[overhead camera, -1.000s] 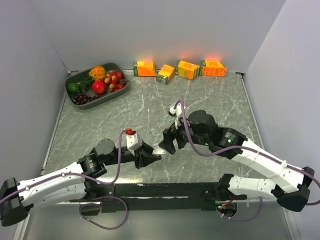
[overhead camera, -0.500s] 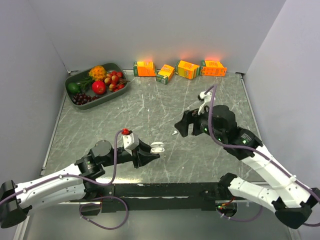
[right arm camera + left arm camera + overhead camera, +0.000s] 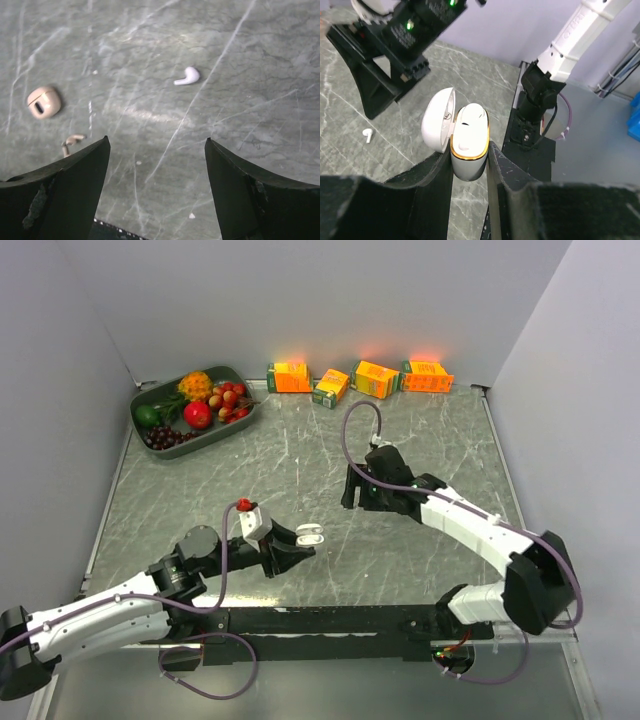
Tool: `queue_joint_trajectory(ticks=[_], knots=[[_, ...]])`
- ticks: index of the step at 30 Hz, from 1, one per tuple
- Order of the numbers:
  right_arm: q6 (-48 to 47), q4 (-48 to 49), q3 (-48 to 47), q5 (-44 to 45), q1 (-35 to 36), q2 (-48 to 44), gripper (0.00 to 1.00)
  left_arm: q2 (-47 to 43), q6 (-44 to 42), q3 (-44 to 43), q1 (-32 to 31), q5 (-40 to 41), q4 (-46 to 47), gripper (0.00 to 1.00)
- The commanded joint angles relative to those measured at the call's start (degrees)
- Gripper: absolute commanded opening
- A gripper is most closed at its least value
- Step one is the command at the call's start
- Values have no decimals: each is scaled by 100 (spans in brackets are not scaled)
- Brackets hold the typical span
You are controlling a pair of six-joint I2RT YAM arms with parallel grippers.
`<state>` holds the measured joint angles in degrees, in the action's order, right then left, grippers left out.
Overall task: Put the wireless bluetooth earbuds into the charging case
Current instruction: Pick up the earbud from the center of the board.
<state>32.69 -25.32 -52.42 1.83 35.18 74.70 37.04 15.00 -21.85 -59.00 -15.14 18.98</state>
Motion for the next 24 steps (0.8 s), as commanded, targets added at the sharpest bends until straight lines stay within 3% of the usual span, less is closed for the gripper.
queue_joint_trajectory(ticks=[1,10,24], knots=[[571,694,118,-95,-230,387,82,-249,134,75,-23,317,229,1],[1511,1293,119,-147,-582,1275,70,-337,90,58,-32,600,132,1],[1811,1381,-49,-411,-785,1935,59,-373,108,84,-41,696,132,1]])
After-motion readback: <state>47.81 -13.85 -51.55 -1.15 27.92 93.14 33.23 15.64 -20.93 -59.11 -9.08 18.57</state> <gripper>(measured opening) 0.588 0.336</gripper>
